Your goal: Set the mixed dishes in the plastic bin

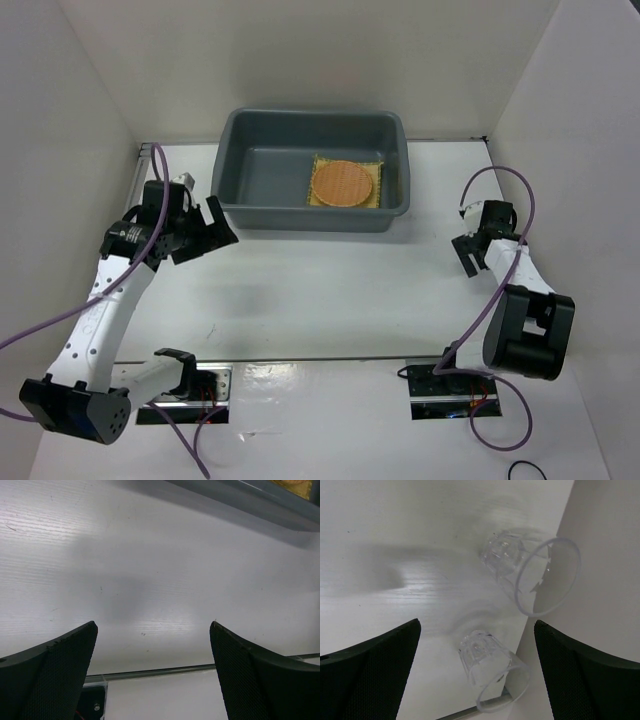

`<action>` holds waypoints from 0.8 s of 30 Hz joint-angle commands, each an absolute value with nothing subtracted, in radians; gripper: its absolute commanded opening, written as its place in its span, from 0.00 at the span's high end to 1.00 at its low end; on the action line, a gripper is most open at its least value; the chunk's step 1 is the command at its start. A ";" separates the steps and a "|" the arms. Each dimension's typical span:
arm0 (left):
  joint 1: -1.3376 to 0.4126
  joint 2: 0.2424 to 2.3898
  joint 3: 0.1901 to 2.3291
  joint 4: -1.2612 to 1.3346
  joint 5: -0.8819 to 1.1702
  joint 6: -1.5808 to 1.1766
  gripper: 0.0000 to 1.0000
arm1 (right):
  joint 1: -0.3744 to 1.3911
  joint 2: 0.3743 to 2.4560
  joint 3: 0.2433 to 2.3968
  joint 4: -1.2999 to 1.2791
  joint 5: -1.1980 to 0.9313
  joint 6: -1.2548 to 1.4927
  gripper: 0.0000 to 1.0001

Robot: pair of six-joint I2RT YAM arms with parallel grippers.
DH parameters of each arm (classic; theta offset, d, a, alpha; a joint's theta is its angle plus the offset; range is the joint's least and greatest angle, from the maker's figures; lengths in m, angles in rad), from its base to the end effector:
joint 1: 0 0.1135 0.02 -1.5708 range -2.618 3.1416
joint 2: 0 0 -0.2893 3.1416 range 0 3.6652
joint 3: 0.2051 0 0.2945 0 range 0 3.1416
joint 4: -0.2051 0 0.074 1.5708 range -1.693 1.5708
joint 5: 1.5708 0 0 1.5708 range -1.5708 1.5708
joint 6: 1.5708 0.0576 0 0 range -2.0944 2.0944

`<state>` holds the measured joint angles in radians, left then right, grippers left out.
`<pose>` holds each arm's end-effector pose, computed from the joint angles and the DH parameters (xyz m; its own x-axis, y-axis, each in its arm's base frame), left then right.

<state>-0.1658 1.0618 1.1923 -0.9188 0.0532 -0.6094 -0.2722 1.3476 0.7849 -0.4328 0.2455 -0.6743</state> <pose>0.2459 -0.0443 0.3698 -0.6890 -0.4642 -0.5566 -0.2349 0.8695 -0.4345 0.2876 -0.0948 0.1836 -0.8736 -0.3849 -0.2977 -0.2013 0.8429 -0.4990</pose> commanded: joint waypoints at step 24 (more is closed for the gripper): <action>-0.160 0.990 1.146 -0.922 0.052 -0.644 0.01 | -0.003 1.204 1.148 -0.486 0.190 -0.583 1.00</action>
<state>-0.1650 1.0218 1.1618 -0.9234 0.0578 -0.6235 -0.1787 1.4189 0.9916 -0.4660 0.1684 -0.6594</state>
